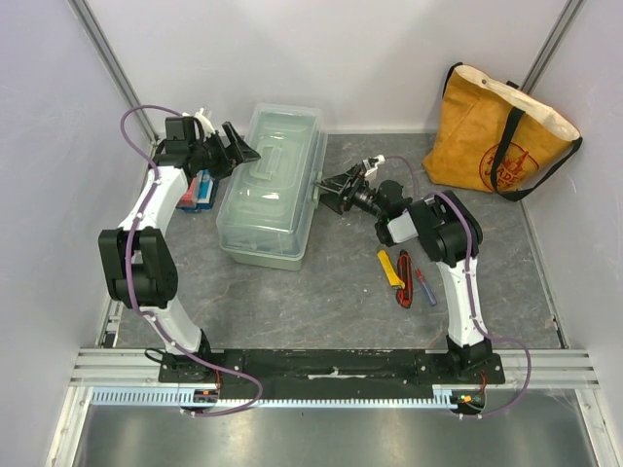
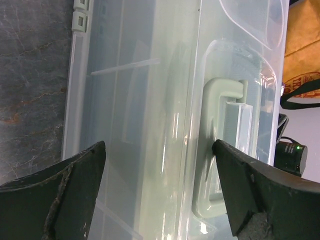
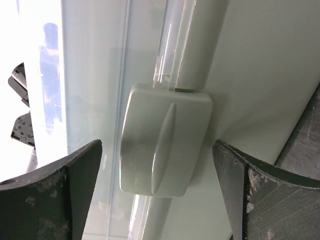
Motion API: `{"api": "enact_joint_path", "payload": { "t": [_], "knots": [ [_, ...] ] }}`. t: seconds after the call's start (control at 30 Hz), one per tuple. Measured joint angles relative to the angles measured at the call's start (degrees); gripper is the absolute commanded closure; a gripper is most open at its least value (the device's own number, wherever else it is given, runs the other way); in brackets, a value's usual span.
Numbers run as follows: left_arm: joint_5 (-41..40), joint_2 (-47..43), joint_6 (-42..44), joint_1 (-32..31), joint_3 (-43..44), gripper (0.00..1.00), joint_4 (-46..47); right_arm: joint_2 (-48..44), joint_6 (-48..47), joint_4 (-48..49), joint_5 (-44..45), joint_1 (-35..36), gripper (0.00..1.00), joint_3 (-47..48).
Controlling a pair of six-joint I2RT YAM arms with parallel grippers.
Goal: Pack the tool kit
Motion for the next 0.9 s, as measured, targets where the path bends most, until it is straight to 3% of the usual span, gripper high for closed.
{"api": "enact_joint_path", "payload": {
  "t": [0.1,0.23,0.43,0.57,0.9],
  "knots": [
    [0.24,0.13,0.63,0.00,0.00,0.06,0.11,-0.17,-1.62,0.35,-0.48,0.02,0.21,0.02],
    [0.42,0.24,1.70,0.00,0.00,0.08,0.42,-1.31,-5.29,-2.89,-1.18,0.26,0.28,0.57],
    [-0.46,0.52,5.07,0.00,0.00,0.23,1.46,-3.23,-9.40,-10.19,-2.12,1.38,0.52,1.53],
    [-1.07,0.61,5.66,-0.02,-1.05,0.28,3.52,-3.87,-9.49,-12.70,-2.08,1.57,0.56,1.99],
    [-1.86,0.02,5.27,-0.22,-3.43,0.28,8.22,-7.93,-15.08,-20.26,1.77,2.03,0.62,1.95]
  ]
}}
